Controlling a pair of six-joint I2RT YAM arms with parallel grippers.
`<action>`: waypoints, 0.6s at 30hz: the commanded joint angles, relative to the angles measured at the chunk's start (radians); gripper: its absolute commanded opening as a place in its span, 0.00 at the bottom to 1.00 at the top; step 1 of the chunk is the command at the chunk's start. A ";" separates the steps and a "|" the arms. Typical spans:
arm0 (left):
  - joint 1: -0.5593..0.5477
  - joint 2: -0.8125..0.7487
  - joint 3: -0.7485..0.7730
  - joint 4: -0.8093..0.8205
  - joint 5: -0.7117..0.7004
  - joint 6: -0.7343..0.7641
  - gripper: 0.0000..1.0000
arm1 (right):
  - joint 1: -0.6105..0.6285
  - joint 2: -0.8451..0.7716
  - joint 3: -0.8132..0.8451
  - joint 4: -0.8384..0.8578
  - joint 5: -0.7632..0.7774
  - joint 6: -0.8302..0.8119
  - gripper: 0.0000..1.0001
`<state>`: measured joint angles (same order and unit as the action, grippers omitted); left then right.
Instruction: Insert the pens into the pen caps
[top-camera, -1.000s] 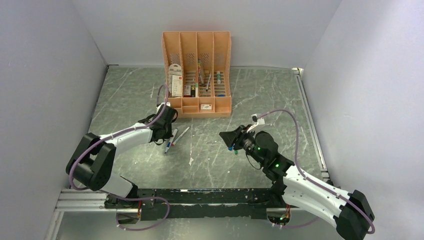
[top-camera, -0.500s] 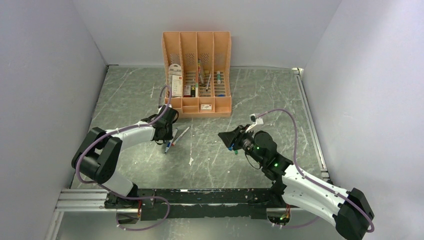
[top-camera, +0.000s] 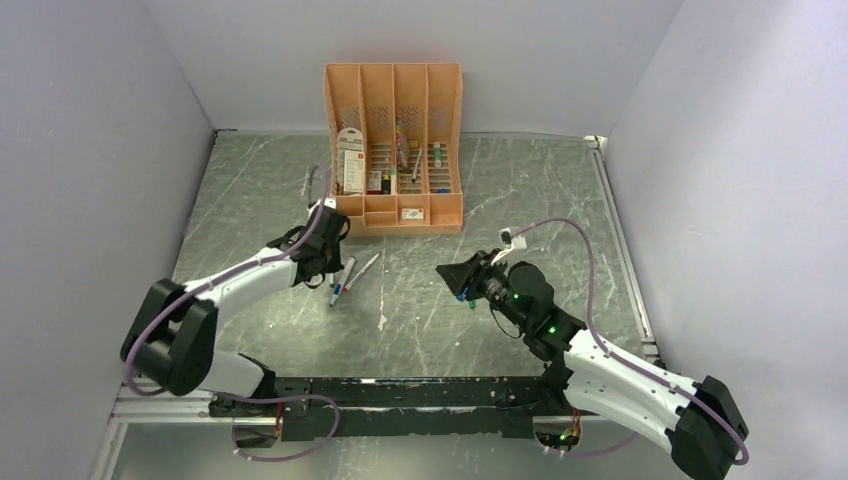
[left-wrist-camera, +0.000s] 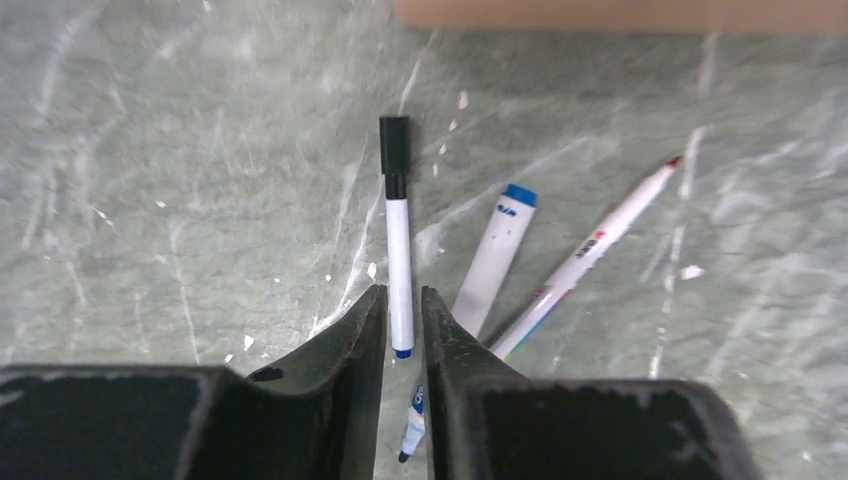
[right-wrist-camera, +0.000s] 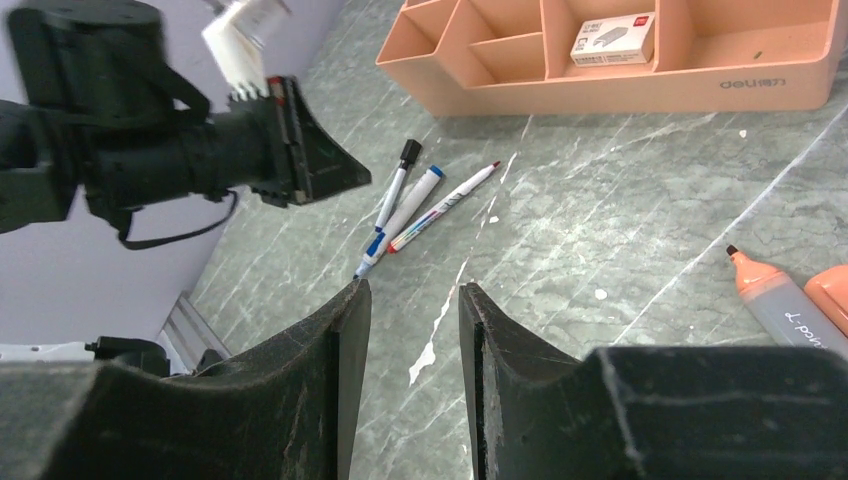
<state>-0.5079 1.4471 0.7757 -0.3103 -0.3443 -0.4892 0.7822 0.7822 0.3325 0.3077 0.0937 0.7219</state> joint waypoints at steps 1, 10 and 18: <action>-0.034 -0.114 0.011 0.033 0.031 0.056 0.26 | 0.004 -0.014 -0.021 0.014 0.001 0.004 0.37; -0.118 -0.027 0.043 0.191 0.362 0.305 0.37 | 0.003 -0.033 -0.020 -0.008 0.002 0.002 0.37; -0.150 0.153 0.093 0.152 0.246 0.348 0.45 | 0.003 -0.078 -0.032 -0.050 0.024 0.003 0.37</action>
<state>-0.6468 1.5379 0.8131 -0.1547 -0.0616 -0.1894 0.7822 0.7235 0.3157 0.2749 0.1013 0.7223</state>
